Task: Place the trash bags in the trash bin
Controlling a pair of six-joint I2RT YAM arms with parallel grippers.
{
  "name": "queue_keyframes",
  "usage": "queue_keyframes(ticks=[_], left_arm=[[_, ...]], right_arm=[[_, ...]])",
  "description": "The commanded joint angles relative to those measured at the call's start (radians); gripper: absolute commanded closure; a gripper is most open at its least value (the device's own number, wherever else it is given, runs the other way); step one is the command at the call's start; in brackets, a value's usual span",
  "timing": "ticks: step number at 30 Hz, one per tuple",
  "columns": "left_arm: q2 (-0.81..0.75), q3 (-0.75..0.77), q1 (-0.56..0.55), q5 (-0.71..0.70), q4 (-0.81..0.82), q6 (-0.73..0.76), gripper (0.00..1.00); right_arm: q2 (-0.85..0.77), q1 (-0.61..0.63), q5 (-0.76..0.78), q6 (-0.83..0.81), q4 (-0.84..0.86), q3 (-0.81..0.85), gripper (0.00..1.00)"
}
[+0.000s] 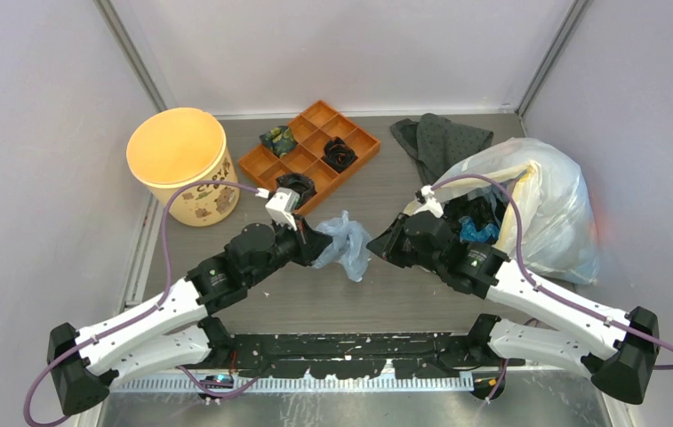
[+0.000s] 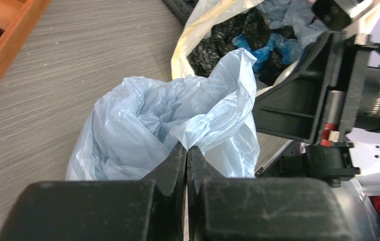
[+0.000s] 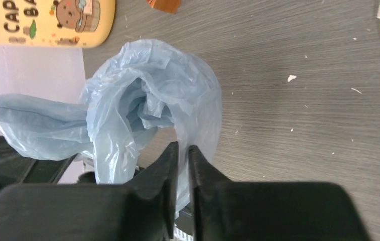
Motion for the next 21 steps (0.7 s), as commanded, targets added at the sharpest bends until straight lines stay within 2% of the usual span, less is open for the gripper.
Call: queue_keyframes(ticks=[1, 2, 4, 7, 10, 17, 18, 21], left_arm=[[-0.038, -0.019, 0.033, -0.056, -0.027, 0.001, 1.00], [-0.050, -0.021, 0.043, -0.058, -0.048, 0.001, 1.00], [-0.074, -0.026, 0.066, -0.062, -0.091, -0.007, 1.00], [-0.102, -0.041, 0.097, -0.016, -0.093, -0.017, 1.00], [-0.110, -0.049, 0.099, 0.017, -0.067, -0.015, 1.00], [-0.091, -0.037, 0.099, 0.094, -0.022, 0.001, 1.00], [-0.085, -0.026, 0.099, 0.096, -0.031, 0.000, 1.00], [-0.059, 0.008, 0.105, 0.094, -0.080, -0.015, 1.00]], right_arm=[[-0.014, 0.005, 0.108, -0.033, -0.064, 0.076, 0.92], [-0.017, 0.005, 0.146, -0.051, -0.099, 0.095, 0.97], [-0.024, 0.005, 0.212, -0.087, -0.160, 0.133, 0.99], [0.002, 0.003, 0.198, -0.126, -0.193, 0.178, 0.88], [0.045, 0.003, 0.145, -0.130, -0.166, 0.173, 0.92], [0.067, 0.006, 0.096, -0.168, -0.121, 0.159, 0.83], [0.066, 0.005, 0.090, -0.193, -0.121, 0.161, 0.81], [0.059, 0.019, 0.092, -0.281, -0.127, 0.178, 0.63]])
